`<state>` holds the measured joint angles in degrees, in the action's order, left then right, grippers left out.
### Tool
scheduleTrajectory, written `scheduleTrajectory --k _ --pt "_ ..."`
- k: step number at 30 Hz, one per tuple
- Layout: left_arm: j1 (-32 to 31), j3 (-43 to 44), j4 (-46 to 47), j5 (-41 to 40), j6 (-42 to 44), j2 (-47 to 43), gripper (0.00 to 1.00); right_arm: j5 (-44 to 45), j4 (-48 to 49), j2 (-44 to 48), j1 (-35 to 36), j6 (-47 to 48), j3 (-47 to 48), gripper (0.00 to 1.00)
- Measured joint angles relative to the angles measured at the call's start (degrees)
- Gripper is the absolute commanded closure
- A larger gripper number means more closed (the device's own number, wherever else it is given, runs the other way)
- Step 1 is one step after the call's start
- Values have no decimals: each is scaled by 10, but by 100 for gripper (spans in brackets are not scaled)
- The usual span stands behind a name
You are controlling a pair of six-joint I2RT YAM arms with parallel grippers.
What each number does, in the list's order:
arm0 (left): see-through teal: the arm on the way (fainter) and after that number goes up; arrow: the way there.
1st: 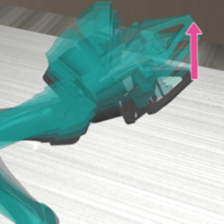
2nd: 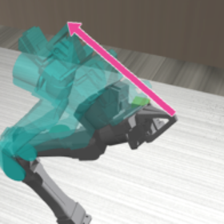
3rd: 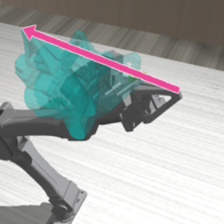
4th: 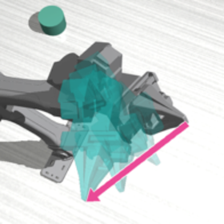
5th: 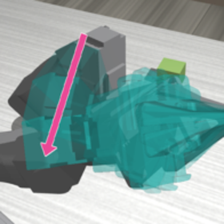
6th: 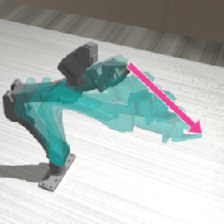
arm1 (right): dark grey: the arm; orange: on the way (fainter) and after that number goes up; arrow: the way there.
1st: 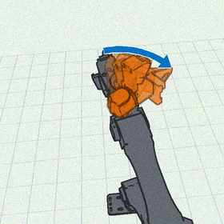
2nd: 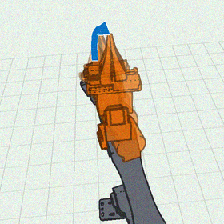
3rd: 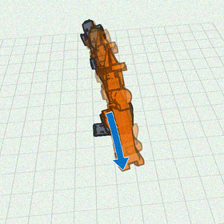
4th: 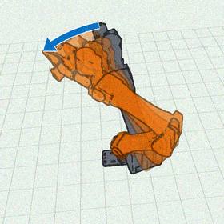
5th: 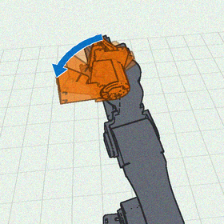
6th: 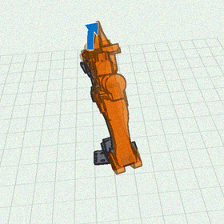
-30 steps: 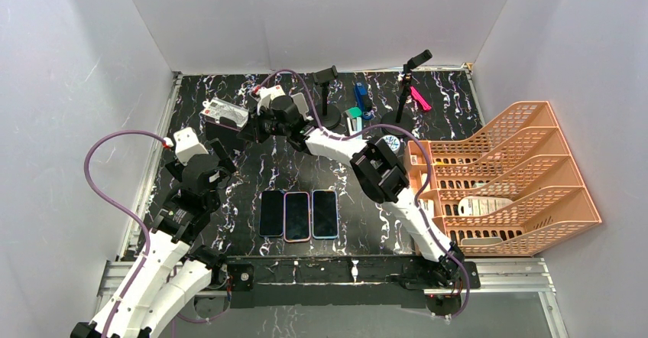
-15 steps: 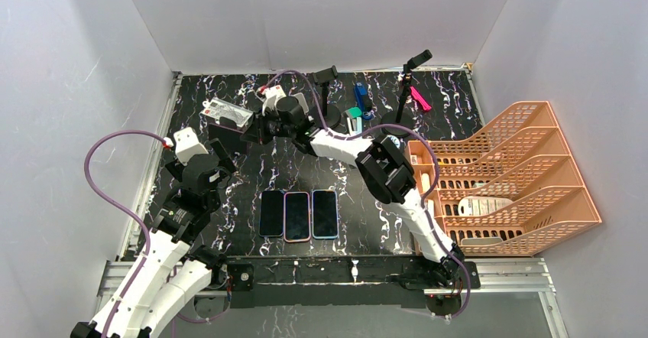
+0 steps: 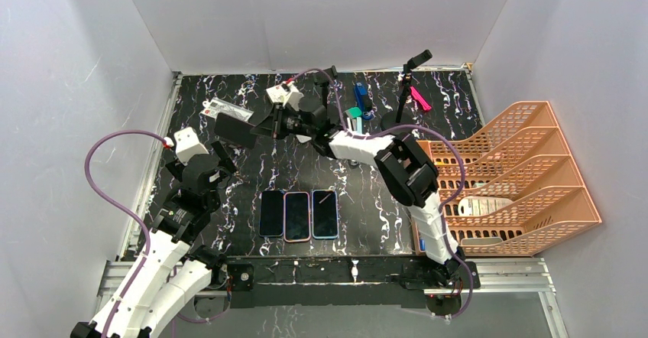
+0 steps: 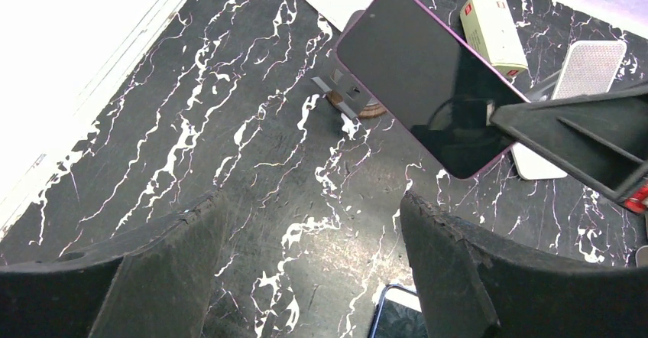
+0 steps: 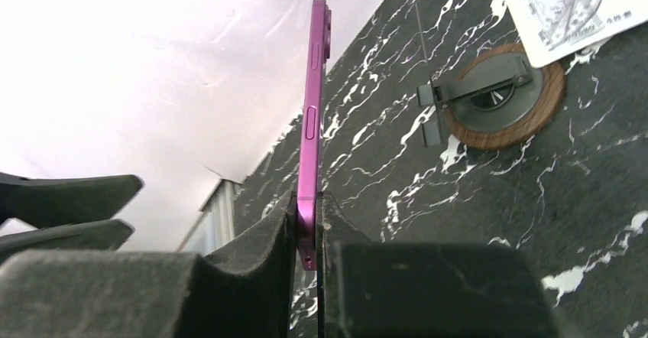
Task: Remove the phone from the phone stand
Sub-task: Remove the phone from the phone stand, then place the phone at the center of the board.
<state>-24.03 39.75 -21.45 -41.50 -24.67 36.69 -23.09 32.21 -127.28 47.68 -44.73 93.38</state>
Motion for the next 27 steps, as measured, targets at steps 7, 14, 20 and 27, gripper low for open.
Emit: scheduleTrajectory --k 7,14,20,27 --pt "0 0 0 4 0 3 20 -4 77 65 -32 -91 -130 100" --pt "-1 0 0 16 0 4 20 3 105 169 -59 -130 -259 100" --pt "-1 0 2 48 9 11 20 6 114 290 -79 -142 -370 100" --pt "-1 -8 58 195 26 23 20 23 80 471 -90 -128 -494 100"
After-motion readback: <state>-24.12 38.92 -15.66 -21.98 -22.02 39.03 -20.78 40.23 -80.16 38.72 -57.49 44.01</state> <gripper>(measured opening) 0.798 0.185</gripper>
